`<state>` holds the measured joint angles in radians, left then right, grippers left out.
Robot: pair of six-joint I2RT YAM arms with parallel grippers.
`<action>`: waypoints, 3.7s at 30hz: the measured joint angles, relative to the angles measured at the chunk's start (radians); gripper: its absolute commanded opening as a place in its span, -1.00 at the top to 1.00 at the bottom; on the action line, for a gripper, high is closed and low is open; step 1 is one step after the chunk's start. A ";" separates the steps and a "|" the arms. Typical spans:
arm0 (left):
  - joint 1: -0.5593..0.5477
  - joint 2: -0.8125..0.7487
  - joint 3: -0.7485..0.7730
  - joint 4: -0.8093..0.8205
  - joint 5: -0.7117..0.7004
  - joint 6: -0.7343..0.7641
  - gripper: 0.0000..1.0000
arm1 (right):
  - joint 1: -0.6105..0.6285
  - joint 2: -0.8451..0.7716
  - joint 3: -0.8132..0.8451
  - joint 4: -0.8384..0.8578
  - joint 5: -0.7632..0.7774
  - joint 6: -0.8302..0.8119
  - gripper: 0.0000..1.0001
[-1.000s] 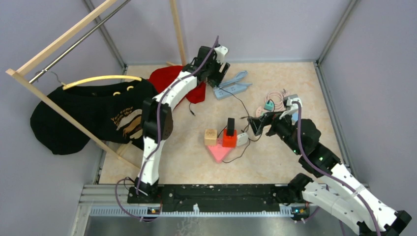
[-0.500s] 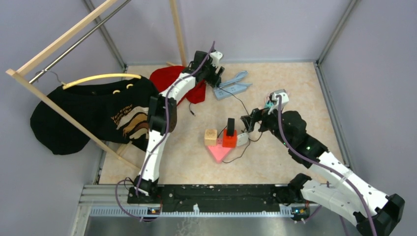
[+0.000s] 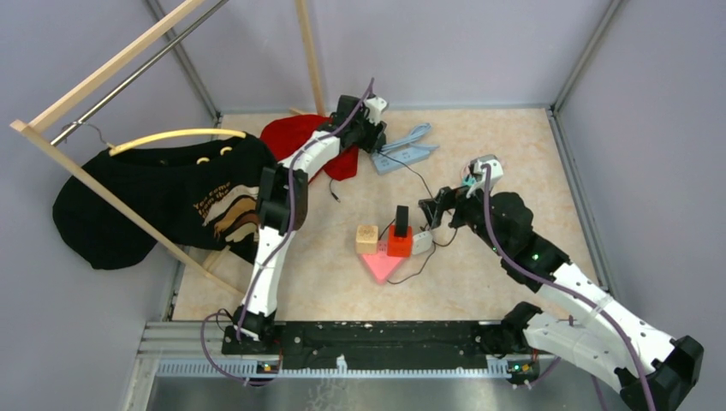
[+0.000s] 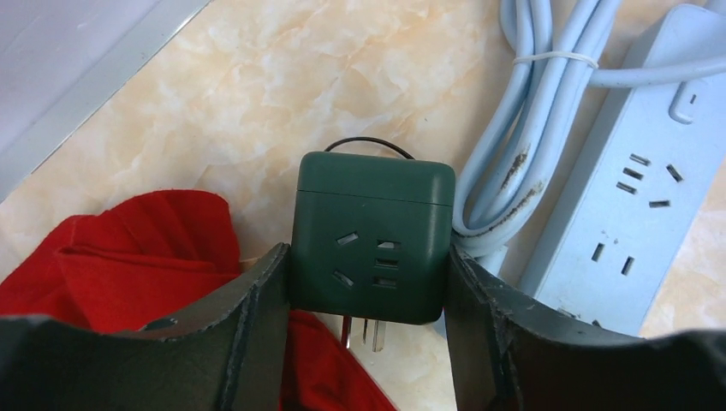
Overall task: Insert the plug
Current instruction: Pick up the plug from the corner of the board, then insert the plug into the socket.
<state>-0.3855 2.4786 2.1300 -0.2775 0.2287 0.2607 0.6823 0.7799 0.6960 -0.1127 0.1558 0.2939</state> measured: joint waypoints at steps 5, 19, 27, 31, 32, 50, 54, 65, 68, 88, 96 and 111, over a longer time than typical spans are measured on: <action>0.006 -0.056 -0.064 0.007 0.042 -0.030 0.84 | -0.002 0.007 0.000 0.032 -0.004 -0.008 -0.94; 0.012 -0.515 -0.315 0.241 0.544 -0.366 0.85 | -0.182 0.251 0.238 0.229 -0.320 -0.111 -0.94; -0.031 -0.798 -0.901 0.647 0.570 -0.202 0.90 | -0.369 0.363 0.442 0.153 -0.473 0.214 -0.76; -0.133 -0.874 -1.004 0.695 0.380 0.029 0.97 | -0.404 0.418 0.472 0.082 -0.568 0.396 -0.78; -0.161 -0.893 -1.019 0.708 0.339 0.080 0.98 | -0.407 0.431 0.470 0.072 -0.603 0.436 -0.78; -0.494 -1.034 -1.294 1.090 -0.247 0.891 1.00 | -0.463 0.503 0.266 0.233 -0.908 1.017 -0.73; -0.530 -1.009 -1.321 1.165 -0.299 0.975 1.00 | -0.463 0.504 0.226 0.283 -0.911 1.085 -0.73; -0.579 -0.964 -1.337 1.248 -0.327 1.093 1.00 | -0.463 0.514 0.206 0.429 -0.945 1.173 -0.54; -0.581 -0.952 -1.339 1.260 -0.328 1.111 1.00 | -0.463 0.525 0.206 0.417 -0.952 1.165 -0.46; -0.583 -0.930 -1.350 1.241 -0.400 0.954 -0.97 | -0.473 0.602 0.241 0.422 -0.950 1.073 0.67; -0.449 -1.029 -1.252 0.813 -0.316 0.460 -0.97 | -0.516 0.659 0.318 0.417 -0.837 0.907 0.71; -0.042 -1.043 -0.988 0.267 0.163 -0.385 -0.98 | -0.502 0.960 0.769 0.012 -0.570 0.068 0.79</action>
<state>-0.4271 1.4353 1.1419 -0.0101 0.3912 -0.1242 0.1802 1.7401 1.4651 -0.1009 -0.4137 0.3622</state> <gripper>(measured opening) 0.987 0.564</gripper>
